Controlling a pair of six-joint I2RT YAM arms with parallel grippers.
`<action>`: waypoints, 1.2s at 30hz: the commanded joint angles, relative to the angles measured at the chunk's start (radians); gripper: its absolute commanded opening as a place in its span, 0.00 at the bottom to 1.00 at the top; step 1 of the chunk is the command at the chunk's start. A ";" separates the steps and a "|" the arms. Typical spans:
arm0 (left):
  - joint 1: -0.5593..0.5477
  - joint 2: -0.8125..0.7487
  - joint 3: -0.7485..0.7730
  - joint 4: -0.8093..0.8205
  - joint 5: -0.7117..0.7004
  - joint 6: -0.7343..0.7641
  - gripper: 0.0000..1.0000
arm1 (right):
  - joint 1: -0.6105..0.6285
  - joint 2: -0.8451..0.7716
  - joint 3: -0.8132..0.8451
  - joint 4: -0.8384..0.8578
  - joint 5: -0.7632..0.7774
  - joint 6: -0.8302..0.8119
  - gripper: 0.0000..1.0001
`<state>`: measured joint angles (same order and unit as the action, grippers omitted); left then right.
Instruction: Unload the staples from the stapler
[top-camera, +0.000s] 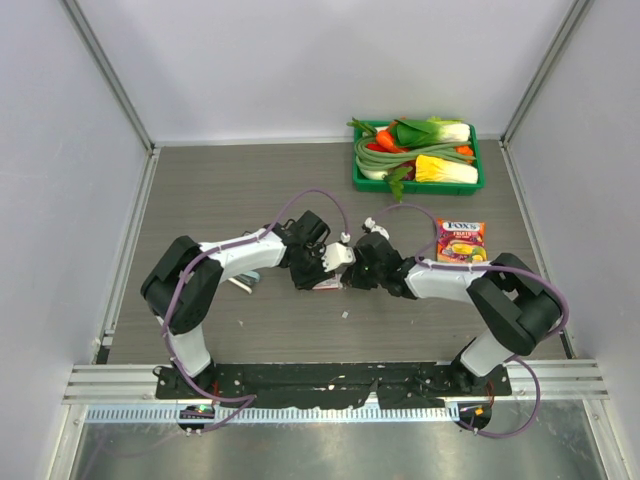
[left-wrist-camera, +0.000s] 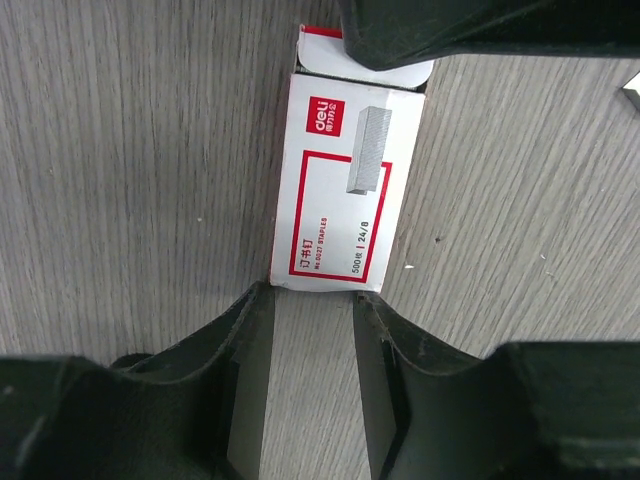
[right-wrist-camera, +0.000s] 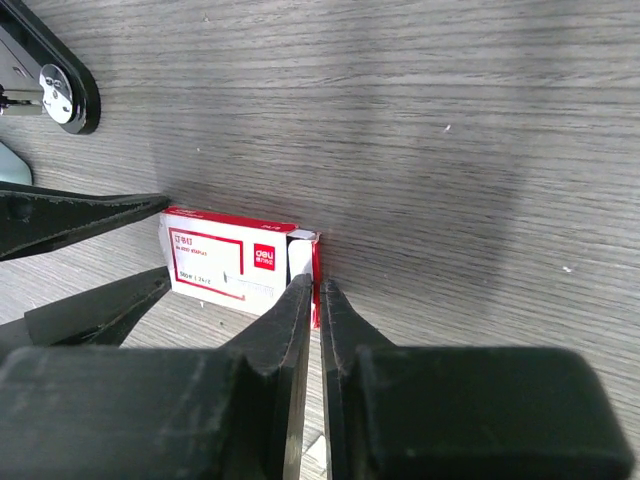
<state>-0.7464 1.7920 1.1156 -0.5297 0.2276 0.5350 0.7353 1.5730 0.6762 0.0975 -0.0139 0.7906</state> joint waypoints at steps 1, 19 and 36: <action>-0.031 0.014 0.007 0.053 0.019 -0.004 0.41 | 0.098 0.027 0.033 0.115 -0.121 -0.031 0.13; -0.041 0.026 0.029 0.082 0.026 -0.032 0.41 | 0.113 0.035 -0.023 0.305 -0.213 0.022 0.22; -0.041 -0.062 0.064 -0.024 -0.001 -0.078 0.47 | -0.002 -0.192 -0.070 0.047 -0.146 -0.106 0.42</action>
<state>-0.7712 1.7771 1.1183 -0.5602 0.2165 0.5110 0.7296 1.4475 0.5819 0.1005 -0.0895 0.7605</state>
